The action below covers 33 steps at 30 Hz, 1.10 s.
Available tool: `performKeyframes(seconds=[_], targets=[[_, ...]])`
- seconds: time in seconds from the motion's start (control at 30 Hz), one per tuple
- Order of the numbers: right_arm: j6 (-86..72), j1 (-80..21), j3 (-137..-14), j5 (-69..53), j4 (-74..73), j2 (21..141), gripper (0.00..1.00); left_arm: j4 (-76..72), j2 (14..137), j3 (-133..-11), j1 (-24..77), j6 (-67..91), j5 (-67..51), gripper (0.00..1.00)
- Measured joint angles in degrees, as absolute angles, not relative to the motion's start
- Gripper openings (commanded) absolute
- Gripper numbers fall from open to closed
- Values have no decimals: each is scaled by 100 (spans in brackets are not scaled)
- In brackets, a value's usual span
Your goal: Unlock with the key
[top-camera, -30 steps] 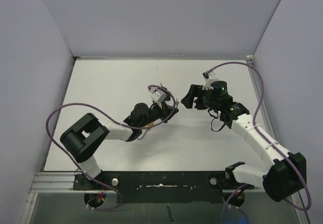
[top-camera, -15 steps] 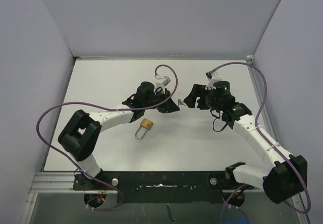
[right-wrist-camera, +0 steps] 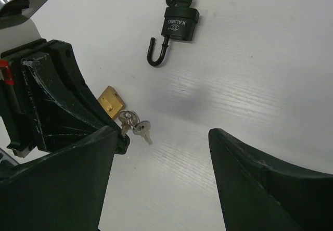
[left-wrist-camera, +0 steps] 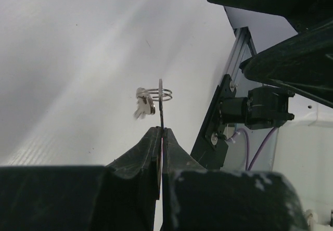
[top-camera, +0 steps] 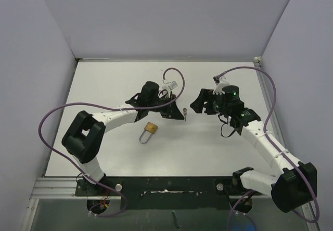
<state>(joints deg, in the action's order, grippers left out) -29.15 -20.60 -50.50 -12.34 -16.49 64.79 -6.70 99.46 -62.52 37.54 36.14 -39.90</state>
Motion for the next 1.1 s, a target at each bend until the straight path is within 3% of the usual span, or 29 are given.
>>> performKeyframes(seconds=[0.3, 0.43, 0.5, 1.1], targets=[[-2895, -1756, -4488, -2285, -847, 6375, 59, -589, 9946, -6267, 3750, 3148, -4753, 0], [-2893, -1728, -4342, -2633, -471, 6375, 45, -591, 9970, -6379, 3750, 3017, -5183, 0], [-2895, -1728, -4270, -2786, -342, 6375, 42, -646, 10027, -6471, 3750, 2976, -5369, 0], [-3013, -1422, -4117, -3662, 259, 6294, 39, -762, 10674, -7124, 3605, 2926, -6501, 0]])
